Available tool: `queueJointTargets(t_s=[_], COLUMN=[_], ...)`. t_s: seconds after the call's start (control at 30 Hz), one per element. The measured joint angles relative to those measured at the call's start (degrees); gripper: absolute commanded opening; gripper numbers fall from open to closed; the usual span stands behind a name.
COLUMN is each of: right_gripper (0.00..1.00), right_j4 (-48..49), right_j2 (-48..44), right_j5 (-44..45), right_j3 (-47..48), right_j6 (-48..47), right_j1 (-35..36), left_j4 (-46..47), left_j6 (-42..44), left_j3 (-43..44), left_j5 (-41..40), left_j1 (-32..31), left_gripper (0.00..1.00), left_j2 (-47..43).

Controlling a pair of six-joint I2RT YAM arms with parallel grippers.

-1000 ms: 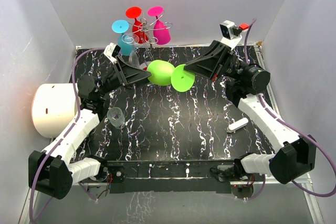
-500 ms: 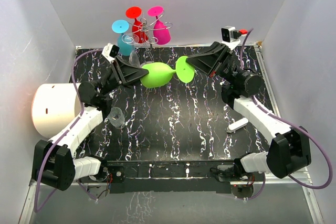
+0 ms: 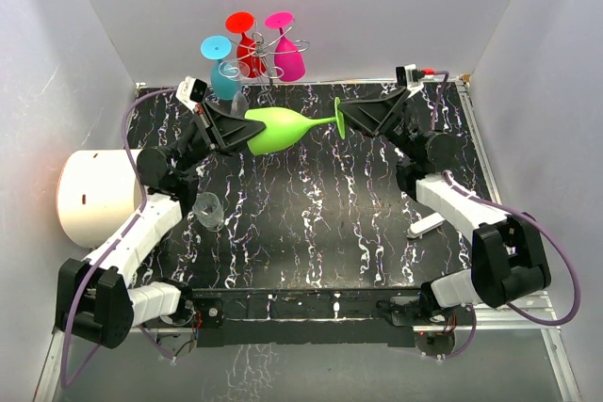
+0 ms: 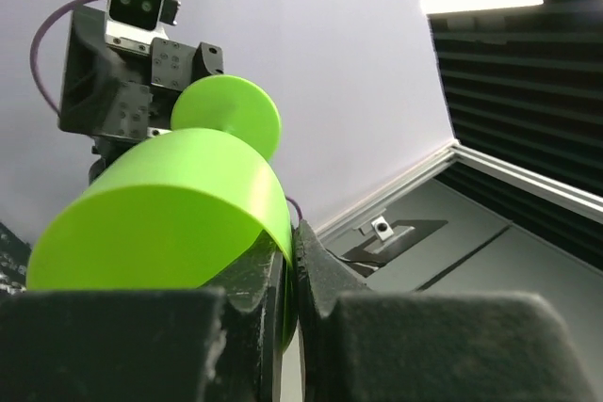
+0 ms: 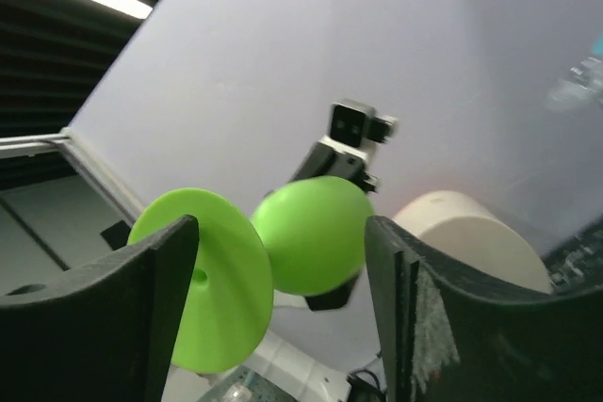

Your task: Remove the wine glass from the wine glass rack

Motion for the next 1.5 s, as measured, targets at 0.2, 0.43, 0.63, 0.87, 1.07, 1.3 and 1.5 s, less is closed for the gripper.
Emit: queueJointTargets(t_s=[0.2, 0.43, 0.63, 0.87, 1.07, 1.3, 1.5], right_gripper=[0.98, 0.98, 0.97, 0.98, 0.98, 0.98, 0.98], right_j4=[-17.9, -55.5, -73.2, -78.5, -79.1, -80.1, -80.5], right_j2=[-3.3, -10.1, -9.7, -7.3, -7.3, -7.0, -4.8], right_j5=[-1.9, 4.9, 9.8, 9.5, 8.8, 8.3, 8.4], right_j3=[-5.7, -4.3, -0.9, 1.9, 2.0, 3.1, 5.3], right_j6=[-9.1, -31.1, -42.2, -45.5, -46.7, -48.2, -49.8], right_j1=[-6.1, -13.1, -13.2, -13.2, -13.2, -11.8, -7.2], left_j4=[-20.7, -61.1, -97.1, -114.4, -119.1, -118.8, -119.0], left_j6=[12.0, 38.8, 60.9, 75.1, 83.0, 87.0, 89.0], left_j3=[0.2, 11.2, 24.7, 27.6, 31.4, 34.7, 37.2], left_j5=[2.4, 0.3, -16.3, -32.5, -43.6, -46.4, -47.8], left_j1=[0.0, -0.3, -0.3, -0.3, -0.1, 3.1, 6.4], left_gripper=[0.0, 0.0, 0.0, 0.0, 0.0, 0.0, 0.0], left_j2=[-6.3, -11.3, -9.5, -4.7, 4.1, 11.5, 18.0])
